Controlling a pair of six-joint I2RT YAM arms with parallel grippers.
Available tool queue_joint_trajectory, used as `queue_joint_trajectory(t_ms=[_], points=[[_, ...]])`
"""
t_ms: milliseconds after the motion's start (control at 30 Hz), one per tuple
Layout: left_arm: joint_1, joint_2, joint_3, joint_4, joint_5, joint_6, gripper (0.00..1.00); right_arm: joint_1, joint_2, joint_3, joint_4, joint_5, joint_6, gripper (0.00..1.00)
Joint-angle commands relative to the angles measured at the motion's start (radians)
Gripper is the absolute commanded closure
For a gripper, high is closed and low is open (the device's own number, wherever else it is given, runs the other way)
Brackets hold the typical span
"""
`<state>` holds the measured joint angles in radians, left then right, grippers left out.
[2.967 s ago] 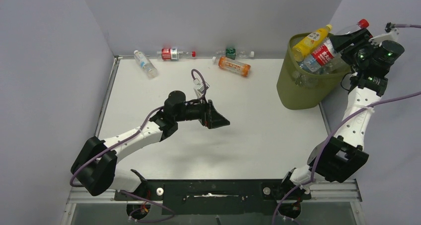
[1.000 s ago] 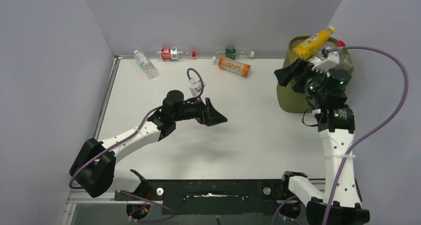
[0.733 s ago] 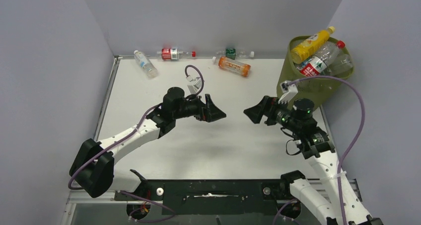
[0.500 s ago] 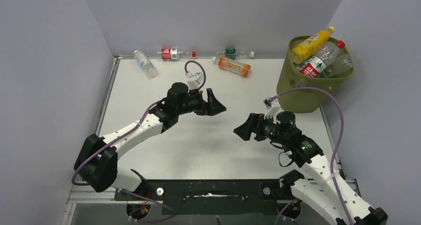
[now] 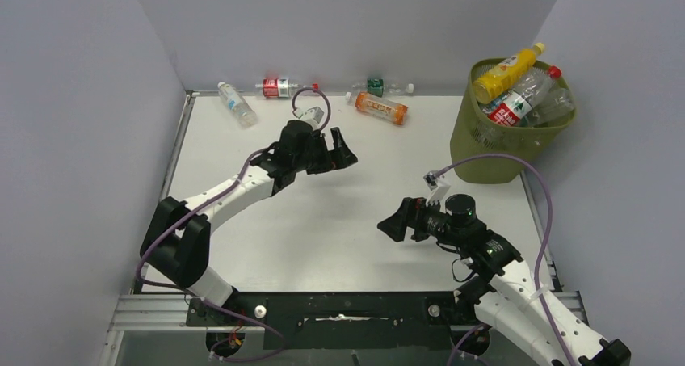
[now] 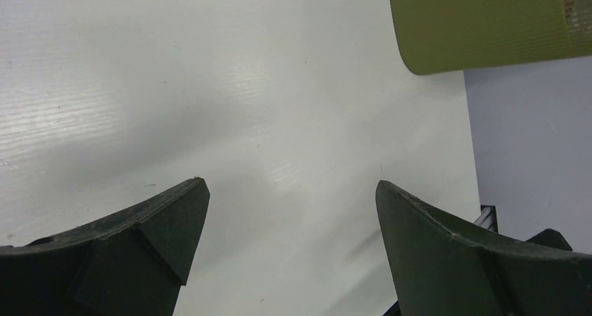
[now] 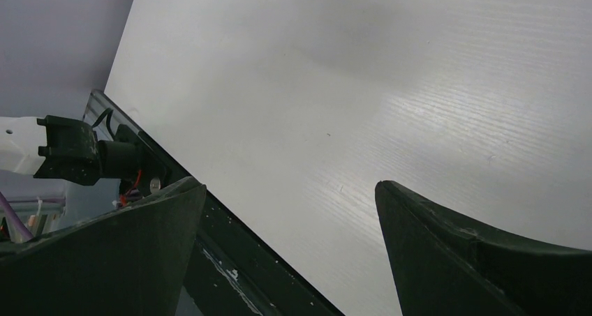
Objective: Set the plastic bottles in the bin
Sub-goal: Pick up the plastic bottle at the center of the board.
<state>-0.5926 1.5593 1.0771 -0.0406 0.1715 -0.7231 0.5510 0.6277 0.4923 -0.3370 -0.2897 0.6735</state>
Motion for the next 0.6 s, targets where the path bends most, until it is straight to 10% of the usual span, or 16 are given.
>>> queue_joint_trajectory(t_ms=[0, 567], points=[[0.008, 0.038, 0.114, -0.036, -0.064, 0.027, 0.08, 0.006, -0.008, -0.009, 0.047, -0.016, -0.023, 0.02], [0.4, 0.19, 0.325, -0.093, -0.249, 0.108, 0.08, 0.006, -0.094, -0.004, -0.042, 0.056, 0.043, 0.02]])
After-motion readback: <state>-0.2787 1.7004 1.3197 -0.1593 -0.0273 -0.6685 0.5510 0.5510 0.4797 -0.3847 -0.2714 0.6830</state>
